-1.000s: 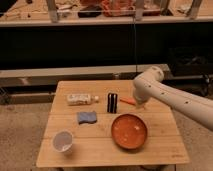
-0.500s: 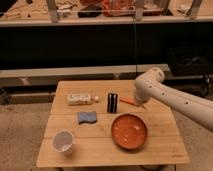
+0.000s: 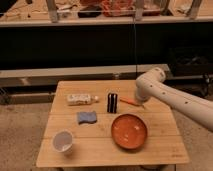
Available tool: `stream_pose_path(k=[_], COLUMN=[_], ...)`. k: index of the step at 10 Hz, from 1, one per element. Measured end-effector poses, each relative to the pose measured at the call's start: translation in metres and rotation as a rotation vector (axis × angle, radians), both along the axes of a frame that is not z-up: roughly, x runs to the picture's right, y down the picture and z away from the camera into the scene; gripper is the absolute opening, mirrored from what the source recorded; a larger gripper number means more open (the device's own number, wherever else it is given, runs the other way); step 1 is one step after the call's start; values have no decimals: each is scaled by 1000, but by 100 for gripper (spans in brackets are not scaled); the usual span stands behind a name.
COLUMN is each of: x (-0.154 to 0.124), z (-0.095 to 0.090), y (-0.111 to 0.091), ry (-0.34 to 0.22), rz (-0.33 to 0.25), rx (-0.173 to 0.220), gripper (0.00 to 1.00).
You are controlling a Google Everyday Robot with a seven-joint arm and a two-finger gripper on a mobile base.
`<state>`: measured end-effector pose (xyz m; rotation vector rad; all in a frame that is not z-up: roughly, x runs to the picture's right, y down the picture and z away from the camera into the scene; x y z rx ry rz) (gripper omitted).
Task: Knock the eraser over
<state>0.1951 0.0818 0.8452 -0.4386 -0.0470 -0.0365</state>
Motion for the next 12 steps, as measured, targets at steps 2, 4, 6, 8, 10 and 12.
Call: stream_pose_path(k=[2,4,6,8,10,12], x=[-4,0,-2,-5,-5,-10], z=[6,9,15,20,24,27], y=[-4,-4,-7,-10,-12,-13], ry=[-8,-4,-9,-18,-25,-39], rz=[3,15,16,16,19,9], rx=[1,5,9,10,12,14], gripper=[0,0,0,0,0,0])
